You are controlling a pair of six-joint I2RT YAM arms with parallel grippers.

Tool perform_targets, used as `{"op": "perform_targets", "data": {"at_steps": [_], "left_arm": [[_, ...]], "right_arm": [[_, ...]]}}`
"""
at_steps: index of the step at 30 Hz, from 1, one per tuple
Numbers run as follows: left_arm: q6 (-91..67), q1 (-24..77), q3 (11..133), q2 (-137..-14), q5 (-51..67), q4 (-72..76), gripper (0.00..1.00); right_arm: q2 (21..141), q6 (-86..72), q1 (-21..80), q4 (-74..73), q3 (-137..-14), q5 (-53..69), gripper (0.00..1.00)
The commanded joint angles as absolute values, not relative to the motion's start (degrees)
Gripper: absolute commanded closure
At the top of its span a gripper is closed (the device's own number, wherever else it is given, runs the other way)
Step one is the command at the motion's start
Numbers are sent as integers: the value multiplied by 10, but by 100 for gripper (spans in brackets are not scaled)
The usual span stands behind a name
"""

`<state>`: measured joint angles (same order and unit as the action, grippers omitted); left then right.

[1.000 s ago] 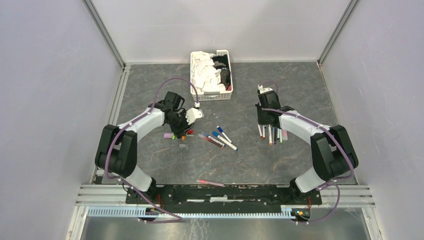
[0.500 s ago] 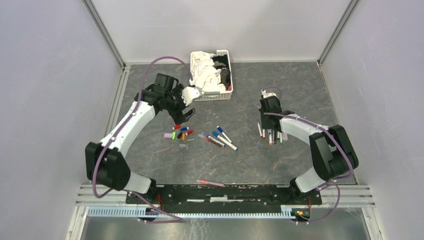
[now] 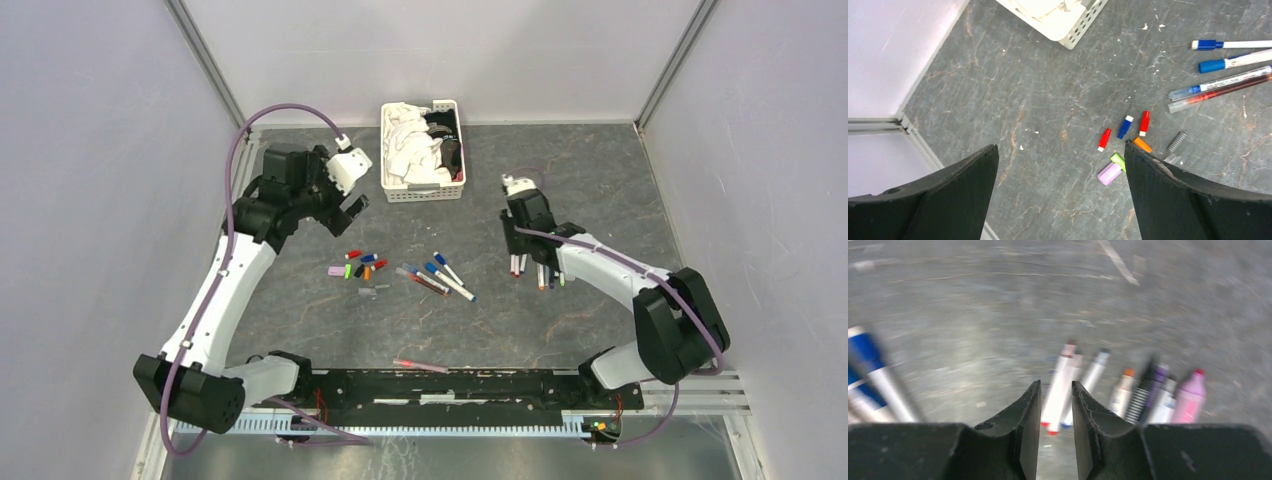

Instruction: Open the pen caps

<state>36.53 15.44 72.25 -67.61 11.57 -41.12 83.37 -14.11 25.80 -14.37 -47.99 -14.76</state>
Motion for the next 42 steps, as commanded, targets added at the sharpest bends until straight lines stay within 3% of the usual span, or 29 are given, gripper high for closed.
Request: {"op": "perform_targets", "data": {"at_steps": [1, 11, 30, 32, 37, 42], "left_arm": [[326, 154, 718, -687, 153, -423, 0], [326, 154, 710, -702, 237, -475, 0], [350, 154, 690, -709, 282, -508, 0], [352, 154, 690, -708, 283, -508, 0], [362, 155, 668, -707, 305, -506, 0], [389, 157, 620, -695, 343, -492, 0]], "right_arm": [[831, -95, 350, -124, -522, -81, 67], [943, -93, 451, -124, -571, -38, 73], [1056, -92, 456, -129, -618, -75, 70], [1058, -89, 456, -129, -618, -77, 74], [1034, -82, 439, -134, -627, -64, 100], [971, -79, 412, -148, -646, -17, 100]]}}
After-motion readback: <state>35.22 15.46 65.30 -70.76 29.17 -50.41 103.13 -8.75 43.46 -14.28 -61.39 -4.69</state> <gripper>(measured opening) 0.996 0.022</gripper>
